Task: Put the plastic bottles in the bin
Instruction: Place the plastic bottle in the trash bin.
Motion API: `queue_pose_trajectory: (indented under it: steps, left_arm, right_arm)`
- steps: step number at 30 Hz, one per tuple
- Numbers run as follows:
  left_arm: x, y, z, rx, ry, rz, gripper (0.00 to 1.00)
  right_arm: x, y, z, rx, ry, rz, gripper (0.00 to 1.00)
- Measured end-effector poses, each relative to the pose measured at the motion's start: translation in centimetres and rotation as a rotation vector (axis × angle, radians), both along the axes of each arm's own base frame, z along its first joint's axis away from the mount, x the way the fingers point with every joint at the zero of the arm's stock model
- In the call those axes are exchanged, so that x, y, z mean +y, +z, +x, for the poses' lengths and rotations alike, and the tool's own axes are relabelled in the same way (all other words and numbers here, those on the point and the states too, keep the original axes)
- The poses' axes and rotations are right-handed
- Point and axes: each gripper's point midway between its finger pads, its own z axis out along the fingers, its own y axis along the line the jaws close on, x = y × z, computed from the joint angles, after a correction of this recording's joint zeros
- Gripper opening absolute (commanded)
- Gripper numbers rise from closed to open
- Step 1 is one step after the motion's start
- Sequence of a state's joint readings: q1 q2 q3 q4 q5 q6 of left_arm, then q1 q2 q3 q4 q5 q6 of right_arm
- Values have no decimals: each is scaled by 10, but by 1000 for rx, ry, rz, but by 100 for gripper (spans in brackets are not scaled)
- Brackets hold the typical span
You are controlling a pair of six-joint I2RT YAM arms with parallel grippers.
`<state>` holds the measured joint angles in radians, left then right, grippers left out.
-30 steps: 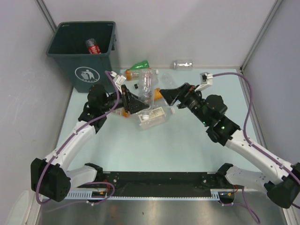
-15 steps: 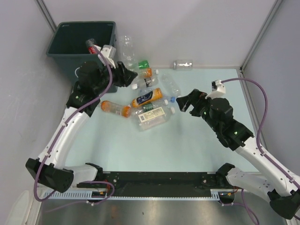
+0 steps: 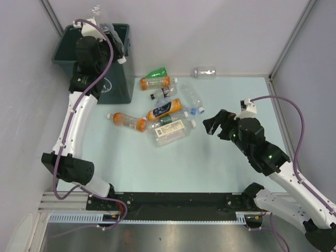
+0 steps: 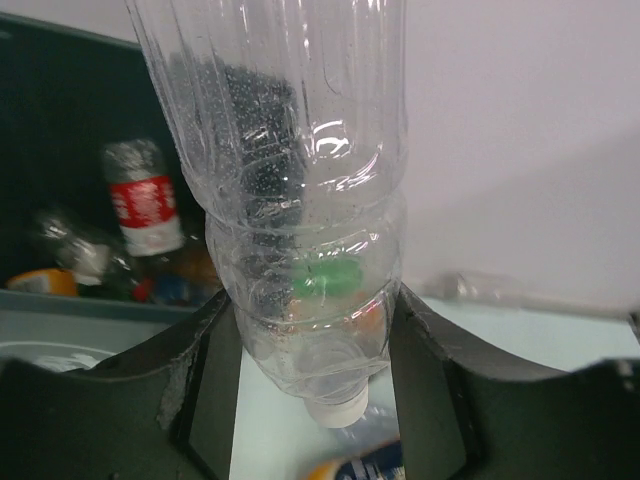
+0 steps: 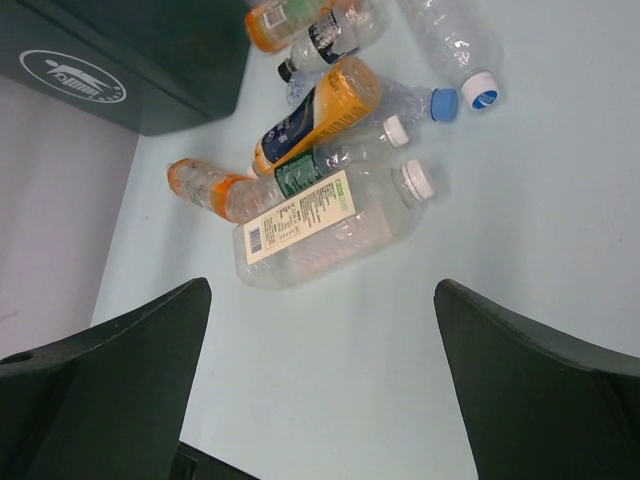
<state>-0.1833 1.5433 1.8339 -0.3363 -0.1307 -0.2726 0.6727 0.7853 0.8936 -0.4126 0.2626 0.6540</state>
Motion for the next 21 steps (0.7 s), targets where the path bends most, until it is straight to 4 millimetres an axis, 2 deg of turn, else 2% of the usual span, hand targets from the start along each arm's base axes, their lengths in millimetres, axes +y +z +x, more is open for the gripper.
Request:
queue_pose_trajectory:
  steps: [3,11,14,15,16,21]
  left_arm:
    - [25,7,20,-35,104,1,50]
    - [58,8,60,-108,230,24,66]
    - [65,6,73,-140,246,41,83]
    - [66,5,78,-149,249,46,96]
    - [67,4,81,-154,250,52,100]
    - [72,-2,90,-159,281,69,100]
  right_arm:
    - [-3,-5,-3,5,-2,-3,100]
    - [-6,-24,-7,53,-8,-24,100]
    - [-6,-26,-8,63,-12,-21,100]
    - [-7,-27,-9,65,-13,-22,100]
    - [-7,-27,-9,66,-14,-22,100]
    - [-9,-31,-9,77,-22,-24,100]
